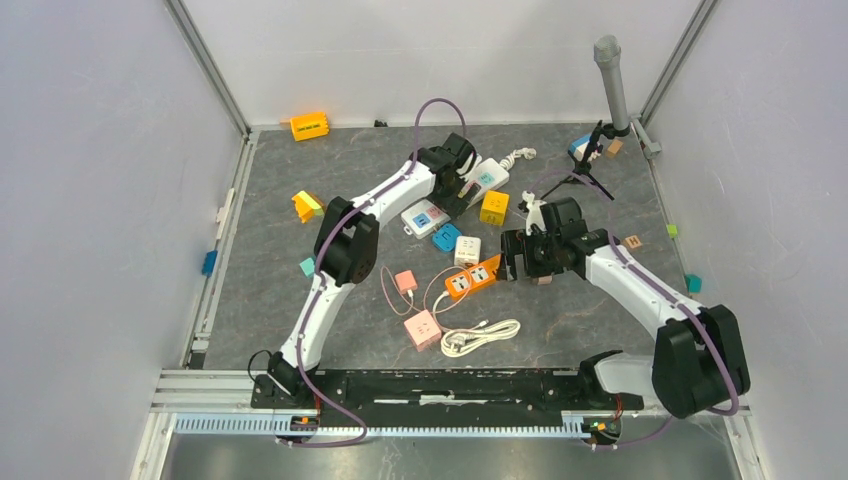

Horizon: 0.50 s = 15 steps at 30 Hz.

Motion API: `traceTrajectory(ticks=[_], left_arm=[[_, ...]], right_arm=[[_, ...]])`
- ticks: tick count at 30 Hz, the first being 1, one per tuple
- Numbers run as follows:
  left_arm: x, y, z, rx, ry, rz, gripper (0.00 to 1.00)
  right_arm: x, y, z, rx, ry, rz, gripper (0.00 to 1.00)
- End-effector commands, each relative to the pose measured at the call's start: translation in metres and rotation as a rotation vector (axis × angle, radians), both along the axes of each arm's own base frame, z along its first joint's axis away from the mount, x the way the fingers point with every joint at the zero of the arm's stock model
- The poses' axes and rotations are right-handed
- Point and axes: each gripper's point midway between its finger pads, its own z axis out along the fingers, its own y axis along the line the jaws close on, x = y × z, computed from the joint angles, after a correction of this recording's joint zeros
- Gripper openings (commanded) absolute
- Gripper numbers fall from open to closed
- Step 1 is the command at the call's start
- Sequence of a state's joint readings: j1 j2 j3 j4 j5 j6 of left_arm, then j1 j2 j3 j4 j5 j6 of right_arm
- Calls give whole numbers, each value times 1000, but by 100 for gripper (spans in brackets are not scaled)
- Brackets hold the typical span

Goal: Insert the plug
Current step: Move the socket to the center of the board.

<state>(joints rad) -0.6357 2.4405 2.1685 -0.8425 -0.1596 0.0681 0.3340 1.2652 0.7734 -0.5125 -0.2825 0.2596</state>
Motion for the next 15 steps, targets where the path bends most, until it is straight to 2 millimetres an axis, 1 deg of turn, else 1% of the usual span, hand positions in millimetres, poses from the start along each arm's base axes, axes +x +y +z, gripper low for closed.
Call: traceTrajectory(ticks=[1,3,5,6,9,11,13,14,15], left_arm=[[0,20,-19,25,69,33,99],[-2,28,-18,-9,104,66,92],[-5,39,-17,-27,126,108,82],[-7,45,-16,-48,143,156,78],[-15,65,-12,-55,162,242,74],[-23,84,-6,-28,154,301,71],[-39,100,-8,-9,173,350,67],[-45,103,-3,-21,169,371,66],[-57,109,-6,-16,183,386,65]], right_arm=[[15,11,17,22,-35,48,98],[19,12,20,19,-41,56,98],[24,13,23,16,-45,61,98],[25,14,24,14,-44,66,98],[31,15,28,9,-46,76,98],[35,17,31,9,-49,80,98],[39,18,34,9,-53,84,98],[41,19,35,6,-52,86,98],[43,19,36,4,-54,87,98]])
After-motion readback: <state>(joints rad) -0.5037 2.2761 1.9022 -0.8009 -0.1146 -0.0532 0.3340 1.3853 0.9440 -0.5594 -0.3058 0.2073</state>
